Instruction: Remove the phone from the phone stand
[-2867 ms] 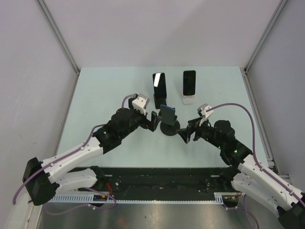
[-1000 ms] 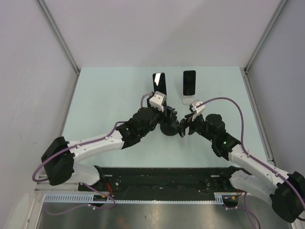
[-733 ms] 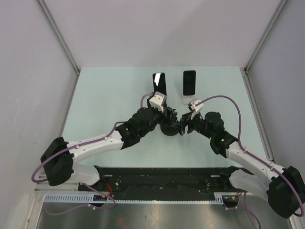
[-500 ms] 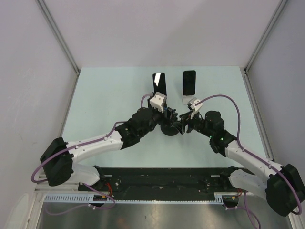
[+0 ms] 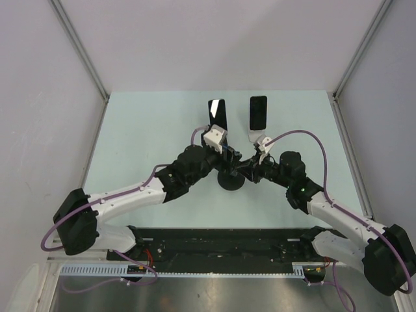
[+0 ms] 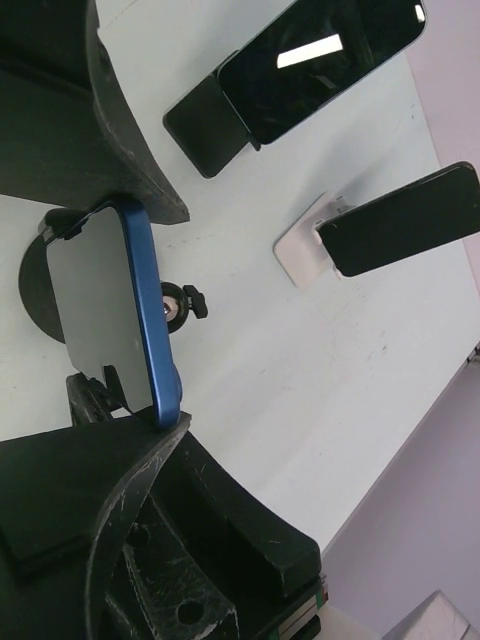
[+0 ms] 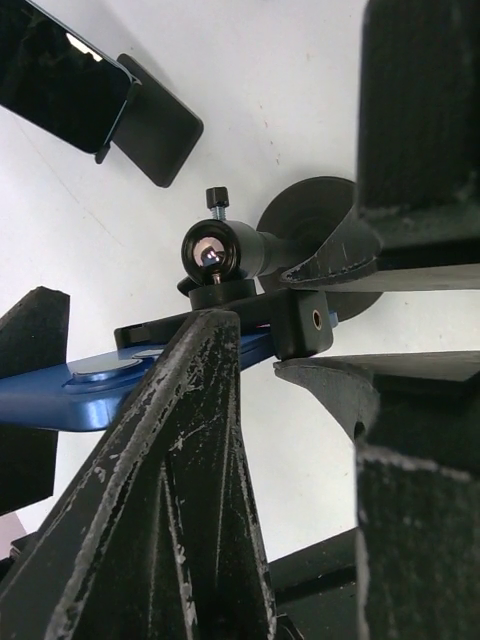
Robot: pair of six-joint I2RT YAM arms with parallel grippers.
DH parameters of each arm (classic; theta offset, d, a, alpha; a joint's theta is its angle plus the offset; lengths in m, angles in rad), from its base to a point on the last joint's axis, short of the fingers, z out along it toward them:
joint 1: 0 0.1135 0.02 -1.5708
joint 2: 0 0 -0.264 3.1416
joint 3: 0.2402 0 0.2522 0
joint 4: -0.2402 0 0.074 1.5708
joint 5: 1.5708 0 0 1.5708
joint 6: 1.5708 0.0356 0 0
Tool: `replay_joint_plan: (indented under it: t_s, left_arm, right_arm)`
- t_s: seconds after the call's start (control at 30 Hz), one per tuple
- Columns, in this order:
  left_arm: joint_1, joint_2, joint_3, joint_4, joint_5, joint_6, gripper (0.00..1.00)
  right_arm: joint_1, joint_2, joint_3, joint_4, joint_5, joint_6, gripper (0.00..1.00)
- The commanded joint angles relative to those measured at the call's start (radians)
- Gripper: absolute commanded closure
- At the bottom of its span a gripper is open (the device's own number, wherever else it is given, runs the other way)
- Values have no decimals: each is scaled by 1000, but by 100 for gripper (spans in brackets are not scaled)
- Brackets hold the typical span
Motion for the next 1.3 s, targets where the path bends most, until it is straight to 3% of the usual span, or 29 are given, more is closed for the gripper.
replay_joint_plan:
  t_s: [0.0, 0.23, 0.67, 0.7, 0.77, 0.8, 0.87, 0.9, 0.93, 1.03, 1.27]
  left_arm:
    - [70, -55, 15, -22, 49, 49, 100]
    - [187, -89, -5, -28, 246, 74, 100]
    - [256, -124, -48, -63, 241, 58, 100]
    - [254, -122, -45, -62, 254, 40, 96]
    - [238, -119, -43, -62, 252, -14, 77]
    - [227, -116, -42, -60, 243, -26, 53]
    - [179, -118, -40, -58, 193, -45, 34]
    - [161, -118, -39, -58, 171, -54, 19]
    - [127, -119, -39, -58, 147, -80, 13]
    - [87, -129, -48, -58, 51, -199, 0]
    - [9, -132, -69, -60, -121, -272, 0]
  right_arm:
    - [-13, -40, 6, -34, -13, 44, 100]
    - [-15, -41, 6, -77, -36, 50, 100]
    - [-18, -6, 4, -62, -30, 104, 100]
    - [-16, -4, 4, -60, -23, 105, 100]
    - [-4, -4, 6, -48, 6, 110, 100]
    - [4, -6, 6, -42, 19, 109, 100]
    - [31, -6, 5, -33, 62, 108, 100]
    - [43, -6, 4, -30, 80, 108, 100]
    - [54, -7, 4, -28, 100, 110, 100]
    - [111, -9, 3, -22, 194, 104, 100]
    - [204, -8, -14, 24, 368, 110, 100]
